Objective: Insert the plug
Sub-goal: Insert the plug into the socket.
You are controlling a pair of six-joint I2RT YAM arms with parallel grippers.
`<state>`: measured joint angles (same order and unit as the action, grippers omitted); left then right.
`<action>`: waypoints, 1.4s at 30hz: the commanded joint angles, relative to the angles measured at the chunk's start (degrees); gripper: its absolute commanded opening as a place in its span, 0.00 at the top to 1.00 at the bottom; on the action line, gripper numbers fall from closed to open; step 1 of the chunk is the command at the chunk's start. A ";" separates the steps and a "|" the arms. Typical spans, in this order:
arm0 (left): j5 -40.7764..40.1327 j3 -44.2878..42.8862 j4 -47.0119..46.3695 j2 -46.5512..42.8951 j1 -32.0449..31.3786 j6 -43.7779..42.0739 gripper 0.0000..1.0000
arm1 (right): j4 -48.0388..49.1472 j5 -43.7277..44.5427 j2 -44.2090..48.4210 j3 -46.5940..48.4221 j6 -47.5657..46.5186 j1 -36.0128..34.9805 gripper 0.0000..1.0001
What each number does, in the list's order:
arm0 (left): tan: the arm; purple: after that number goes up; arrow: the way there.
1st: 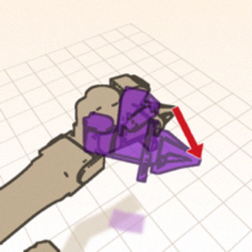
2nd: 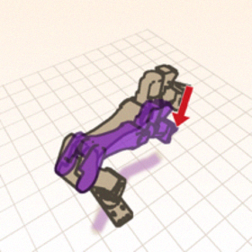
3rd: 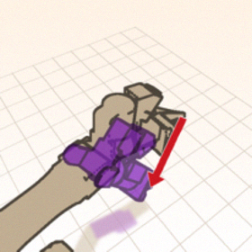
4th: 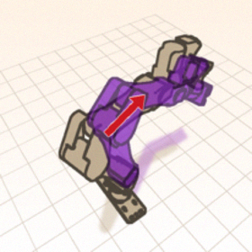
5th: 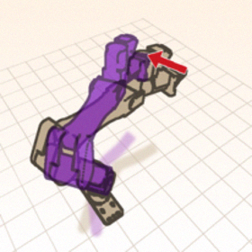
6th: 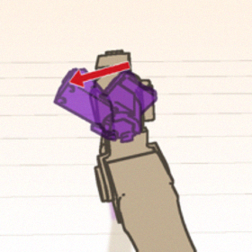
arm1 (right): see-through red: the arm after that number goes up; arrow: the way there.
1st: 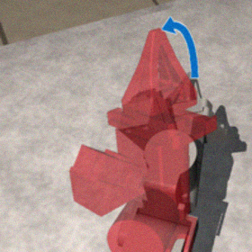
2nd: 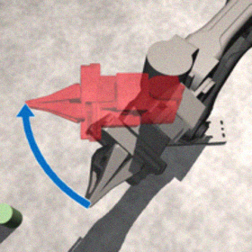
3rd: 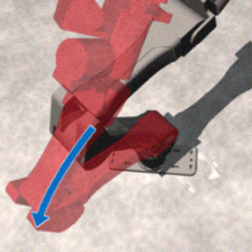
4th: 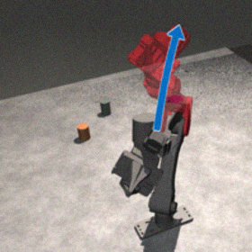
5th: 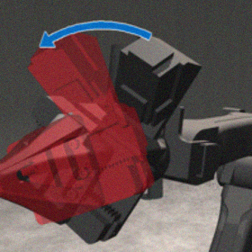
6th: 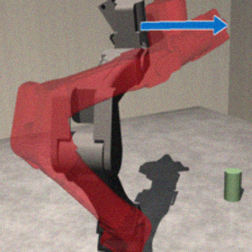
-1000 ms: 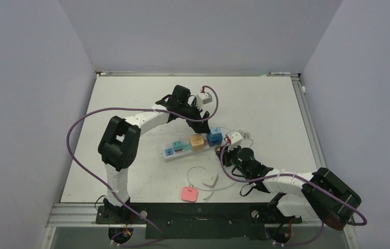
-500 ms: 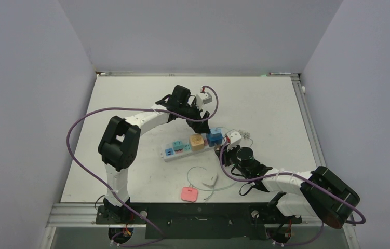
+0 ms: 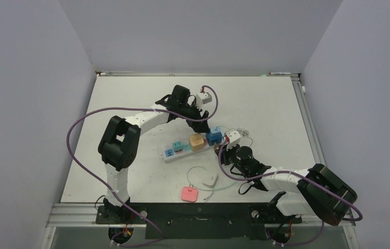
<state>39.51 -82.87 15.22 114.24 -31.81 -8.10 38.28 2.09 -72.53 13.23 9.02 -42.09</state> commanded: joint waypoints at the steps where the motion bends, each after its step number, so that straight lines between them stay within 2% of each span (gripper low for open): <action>1: 1.49 -0.46 1.74 1.36 -0.44 -0.68 0.30 | 6.28 0.35 -1.73 3.01 -0.74 0.69 0.95; 6: 2.50 -0.44 2.36 1.47 -0.42 -1.36 0.33 | 6.83 0.55 -2.12 3.53 -0.90 0.75 0.95; 10: 3.51 -1.06 3.43 2.12 -0.53 -1.79 0.40 | 6.04 0.38 -1.21 4.00 -1.25 0.84 0.95; 20: 4.18 -0.62 3.59 2.39 -1.17 -2.53 0.43 | 0.88 -1.60 1.76 5.49 -2.78 1.69 0.95; 42: 5.67 -0.41 4.05 2.57 -1.41 -3.15 0.53 | 1.35 -6.38 -1.47 7.46 -3.27 4.25 0.95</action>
<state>43.64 -83.02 15.35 114.56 -31.55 -9.72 34.57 -3.75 -73.28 16.14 6.59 -38.52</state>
